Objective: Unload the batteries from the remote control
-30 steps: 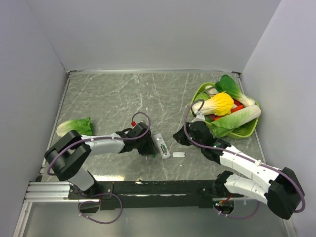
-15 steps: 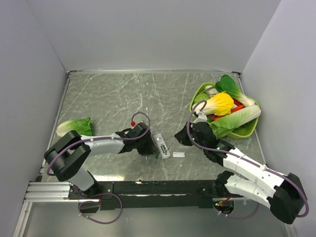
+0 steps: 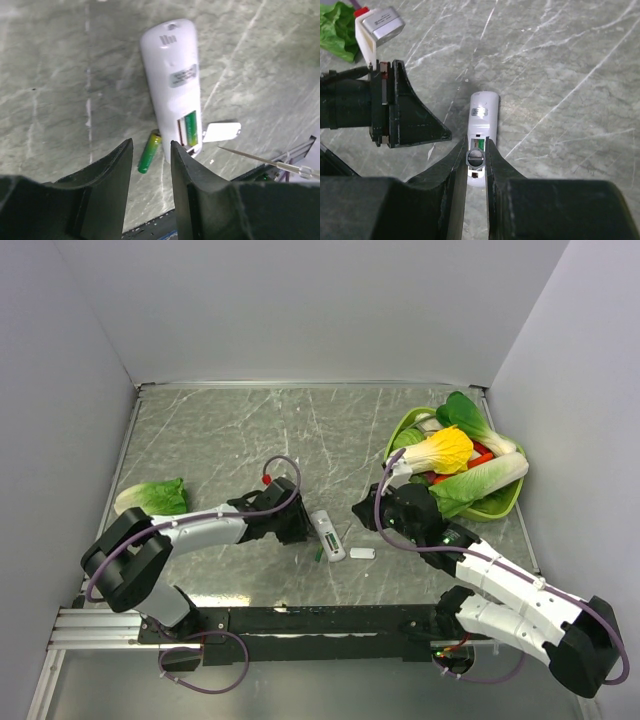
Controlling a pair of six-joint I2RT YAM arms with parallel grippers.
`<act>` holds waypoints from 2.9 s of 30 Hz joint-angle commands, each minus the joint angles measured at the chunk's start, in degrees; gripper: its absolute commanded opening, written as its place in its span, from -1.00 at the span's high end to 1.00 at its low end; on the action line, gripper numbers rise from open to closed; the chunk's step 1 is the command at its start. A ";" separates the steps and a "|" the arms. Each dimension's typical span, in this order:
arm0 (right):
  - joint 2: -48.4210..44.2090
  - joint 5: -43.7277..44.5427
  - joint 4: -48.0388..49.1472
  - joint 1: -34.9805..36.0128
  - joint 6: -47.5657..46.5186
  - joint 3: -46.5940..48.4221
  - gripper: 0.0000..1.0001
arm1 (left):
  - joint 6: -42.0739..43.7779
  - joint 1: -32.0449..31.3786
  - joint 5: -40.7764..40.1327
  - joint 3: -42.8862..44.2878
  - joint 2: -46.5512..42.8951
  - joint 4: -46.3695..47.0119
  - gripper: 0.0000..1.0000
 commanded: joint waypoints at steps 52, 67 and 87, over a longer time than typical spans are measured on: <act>4.76 14.06 11.12 16.42 -10.14 -0.92 1.00 | 6.31 1.64 2.88 3.05 12.44 9.48 0.36; 12.92 28.46 8.75 24.85 -13.74 2.77 1.00 | 4.11 1.64 4.46 0.33 14.64 12.29 0.39; 13.90 34.28 8.75 29.60 -16.91 6.64 1.00 | 3.85 1.64 4.29 -0.02 14.99 11.59 0.40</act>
